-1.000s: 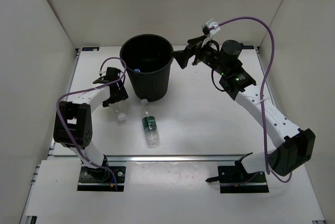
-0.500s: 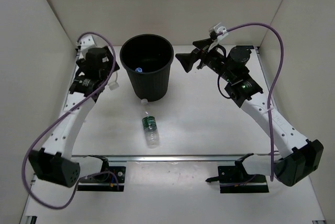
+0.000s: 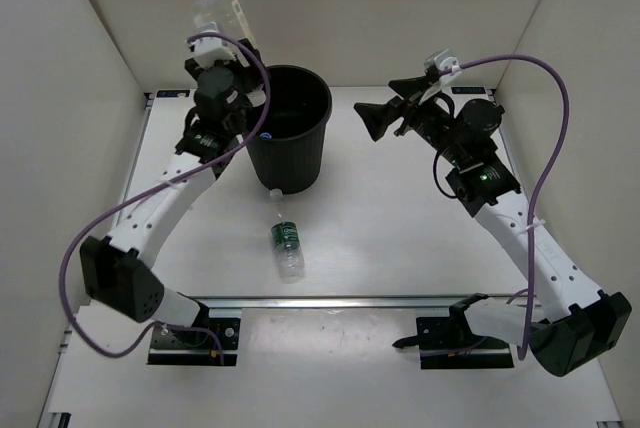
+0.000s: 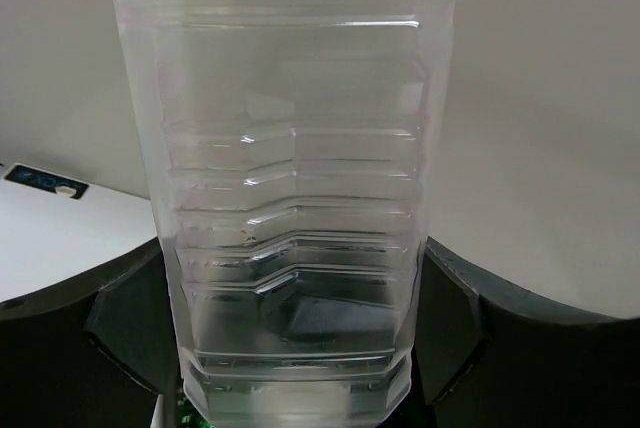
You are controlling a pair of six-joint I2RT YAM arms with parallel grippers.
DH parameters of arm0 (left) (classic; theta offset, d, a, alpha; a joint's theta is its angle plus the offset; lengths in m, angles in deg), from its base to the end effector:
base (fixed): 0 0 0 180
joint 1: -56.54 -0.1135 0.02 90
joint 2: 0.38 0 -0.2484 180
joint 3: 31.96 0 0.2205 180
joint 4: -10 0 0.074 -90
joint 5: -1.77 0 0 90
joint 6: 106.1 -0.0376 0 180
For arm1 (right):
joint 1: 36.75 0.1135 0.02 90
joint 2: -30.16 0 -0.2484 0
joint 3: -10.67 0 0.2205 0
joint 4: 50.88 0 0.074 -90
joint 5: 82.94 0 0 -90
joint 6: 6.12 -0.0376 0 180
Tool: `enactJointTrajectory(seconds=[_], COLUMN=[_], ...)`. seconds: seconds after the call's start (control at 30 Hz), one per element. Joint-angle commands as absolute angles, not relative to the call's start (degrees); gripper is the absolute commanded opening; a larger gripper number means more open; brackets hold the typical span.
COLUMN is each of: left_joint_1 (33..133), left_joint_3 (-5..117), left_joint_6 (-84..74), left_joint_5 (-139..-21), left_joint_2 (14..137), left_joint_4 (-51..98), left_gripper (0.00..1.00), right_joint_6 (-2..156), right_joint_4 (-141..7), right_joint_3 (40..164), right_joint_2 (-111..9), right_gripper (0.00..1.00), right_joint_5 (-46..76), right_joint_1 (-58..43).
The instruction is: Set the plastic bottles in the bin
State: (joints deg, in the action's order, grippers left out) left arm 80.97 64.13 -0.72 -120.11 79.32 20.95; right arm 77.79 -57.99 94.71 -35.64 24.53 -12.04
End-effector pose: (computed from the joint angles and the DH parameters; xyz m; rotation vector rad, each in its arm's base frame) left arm 0.2746 -0.1029 0.4302 -0.3334 1.4543 -0.1507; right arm 0.2091 0.1087 0.4303 -0.4821 1.3325 0.6561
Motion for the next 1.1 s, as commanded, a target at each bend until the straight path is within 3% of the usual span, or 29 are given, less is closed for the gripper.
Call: enactJointTrajectory(seconds=[0.0, 0.17, 0.23, 0.27, 0.3, 0.63, 0.87, 1.07], left_joint_1=[82.5, 83.9, 84.0, 83.9, 84.1, 85.8, 84.1, 77.8], left_joint_3=[65.7, 57.4, 52.2, 51.7, 52.6, 65.4, 65.6, 69.5], left_joint_6=[-3.0, 0.5, 1.5, 1.9, 1.5, -0.1, 3.5, 9.8], left_joint_5=[-118.7, -115.0, -114.1, -114.1, -113.5, -110.6, -110.0, -103.7], left_joint_2=[82.6, 80.1, 78.6, 78.8, 79.2, 81.1, 77.1, 69.6], left_joint_4=[13.0, 7.7, 6.1, 6.8, 8.2, 22.0, 29.0, 52.0], left_gripper=[0.72, 0.73, 0.85, 0.96, 0.99, 0.99, 0.98, 0.98], right_joint_6=[76.7, 75.6, 76.0, 76.4, 76.8, 86.1, 80.2, 77.7], right_joint_4=[-55.5, -55.9, -57.1, -57.7, -58.7, -74.2, -74.3, -75.4], right_joint_3=[93.8, 92.3, 92.7, 92.9, 93.0, 96.3, 93.7, 91.2], right_joint_2=[-33.6, -33.7, -34.3, -34.5, -35.1, -40.1, -39.7, -43.7], right_gripper=[0.98, 0.97, 0.98, 0.99, 0.99, 1.00, 1.00, 0.99], right_joint_5=[25.1, 25.7, 25.9, 25.2, 24.8, 15.1, 18.1, 11.8], right_joint_1=[-13.5, -16.0, -15.9, -15.6, -14.9, -3.0, -0.5, 12.5])
